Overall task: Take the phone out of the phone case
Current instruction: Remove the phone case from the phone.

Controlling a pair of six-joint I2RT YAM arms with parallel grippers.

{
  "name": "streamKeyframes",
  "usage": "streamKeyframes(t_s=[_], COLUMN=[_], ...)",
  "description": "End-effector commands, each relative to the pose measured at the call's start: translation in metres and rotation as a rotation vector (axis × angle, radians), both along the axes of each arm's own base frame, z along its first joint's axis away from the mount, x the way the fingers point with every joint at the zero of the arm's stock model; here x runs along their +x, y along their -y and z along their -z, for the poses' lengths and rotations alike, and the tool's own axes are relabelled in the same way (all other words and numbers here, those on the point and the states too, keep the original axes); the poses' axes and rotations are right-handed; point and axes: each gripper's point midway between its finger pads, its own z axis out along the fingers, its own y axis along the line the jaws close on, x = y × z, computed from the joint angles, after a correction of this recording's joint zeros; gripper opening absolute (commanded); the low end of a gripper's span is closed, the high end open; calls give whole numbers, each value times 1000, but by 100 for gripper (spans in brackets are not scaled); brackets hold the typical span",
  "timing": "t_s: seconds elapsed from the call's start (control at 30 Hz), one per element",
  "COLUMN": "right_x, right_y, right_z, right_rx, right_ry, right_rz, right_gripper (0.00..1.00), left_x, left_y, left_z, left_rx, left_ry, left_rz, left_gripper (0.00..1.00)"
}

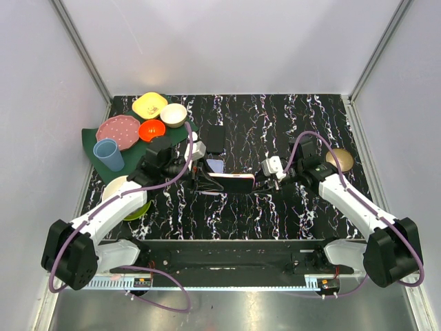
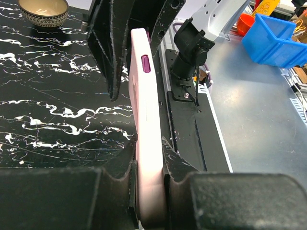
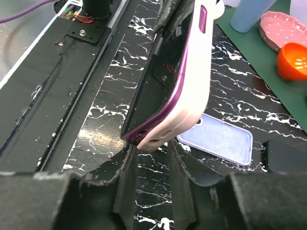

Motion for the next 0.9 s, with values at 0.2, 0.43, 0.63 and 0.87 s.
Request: streamKeyframes(t_s=[0.2, 0.43, 0.63, 0.87], right_x=[56, 57, 64, 76], right_y=[-2, -2, -1, 2], right_z=[-23, -21, -24, -29], right_rx=[12, 9, 3, -4], right_ry=[280, 283, 295, 310], right_rz=[154, 161, 191, 265], right_gripper=[54, 65, 69, 71], left_x=[-68, -59, -54, -44], left_y=[-6, -2, -2, -3], left_z=[-24, -26, -33, -40], left_rx=[-74, -72, -78, -85], left_ry=[1, 31, 53, 95], left_rz=[342, 283, 255, 181], left_gripper=[0, 0, 0, 0])
